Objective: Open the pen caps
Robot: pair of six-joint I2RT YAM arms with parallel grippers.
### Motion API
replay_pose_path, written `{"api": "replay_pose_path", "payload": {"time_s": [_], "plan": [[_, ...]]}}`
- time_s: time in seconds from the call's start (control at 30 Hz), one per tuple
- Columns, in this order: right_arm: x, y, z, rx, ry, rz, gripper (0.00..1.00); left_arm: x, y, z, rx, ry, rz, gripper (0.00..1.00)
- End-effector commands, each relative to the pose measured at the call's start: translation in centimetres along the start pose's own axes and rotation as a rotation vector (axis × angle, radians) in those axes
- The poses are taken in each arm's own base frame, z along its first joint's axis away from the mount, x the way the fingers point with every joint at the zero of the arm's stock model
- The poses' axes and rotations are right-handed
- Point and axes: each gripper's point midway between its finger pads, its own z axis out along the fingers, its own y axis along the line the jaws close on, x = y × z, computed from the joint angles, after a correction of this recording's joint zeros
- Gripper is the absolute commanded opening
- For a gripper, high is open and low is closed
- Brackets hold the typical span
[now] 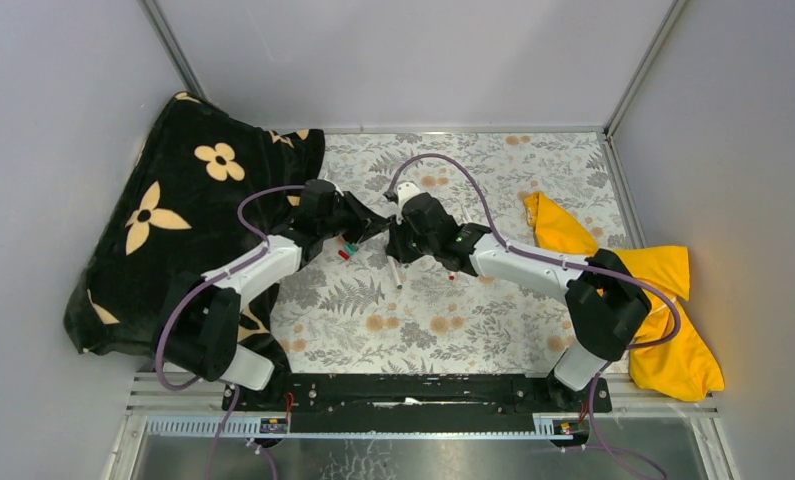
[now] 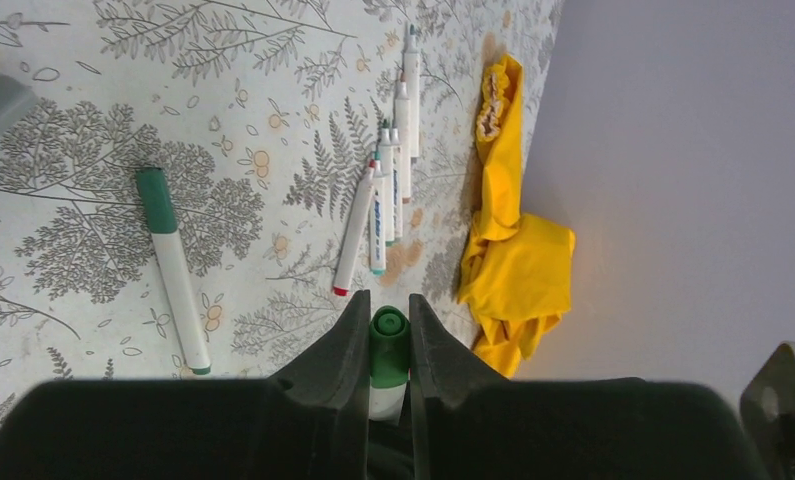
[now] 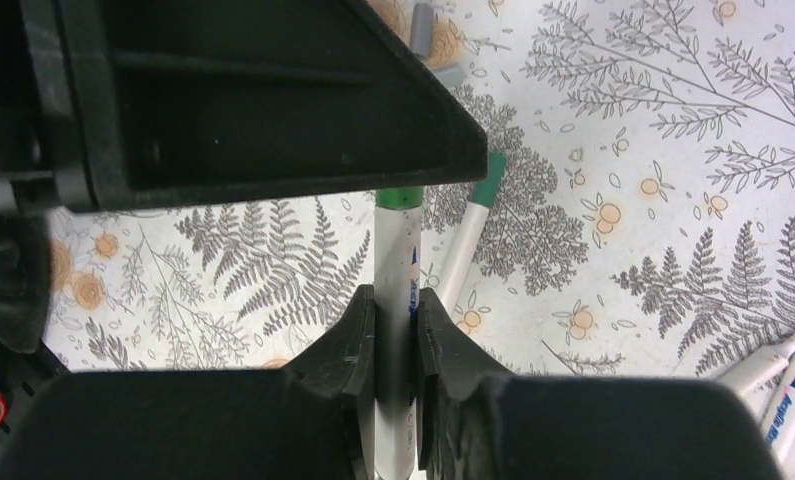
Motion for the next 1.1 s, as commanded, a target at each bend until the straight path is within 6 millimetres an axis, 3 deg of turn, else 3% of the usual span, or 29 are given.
{"api": "replay_pose_path", "payload": {"time_s": [0.0, 0.27, 0.43, 0.6, 0.73, 0.83, 0.97, 1.07], "plan": [[0.8, 0.5, -2.3, -0.026, -0.012, 0.019, 0.00, -6.8, -0.3, -0.2, 0.031, -0.136, -0.030, 0.00], [3.1, -0.4, -2.5, -0.004, 0.026, 0.033, 0.00, -10.9, 0.5, -1.0, 0.021, -0.178, -0.046, 0.00], [2.6, -1.3, -2.9, 0.048, 0.006, 0.026, 0.00, -11.4, 1.0, -1.2, -0.017, -0.187, 0.000, 0.00], [2.3, -3.6, -2.6, 0.178, 0.024, 0.011, 0.00, -10.4, 5.7, -1.5, -0.206, -0.195, 0.056, 0.00], [3.2, -5.8, -1.2, 0.286, 0.063, 0.012, 0.00, -8.3, 11.1, -1.7, -0.385, -0.183, 0.069, 0.02], [4.0, -7.0, 0.1, 0.341, 0.091, 0.017, 0.00, -6.8, 13.9, -1.6, -0.460, -0.174, 0.065, 0.06], [5.0, -8.8, 1.1, 0.406, 0.121, 0.033, 0.00, -5.4, 16.2, -1.7, -0.521, -0.170, 0.047, 0.09], [5.7, -10.2, 1.5, 0.447, 0.144, 0.053, 0.00, -4.8, 16.9, -1.7, -0.534, -0.173, 0.036, 0.12]]}}
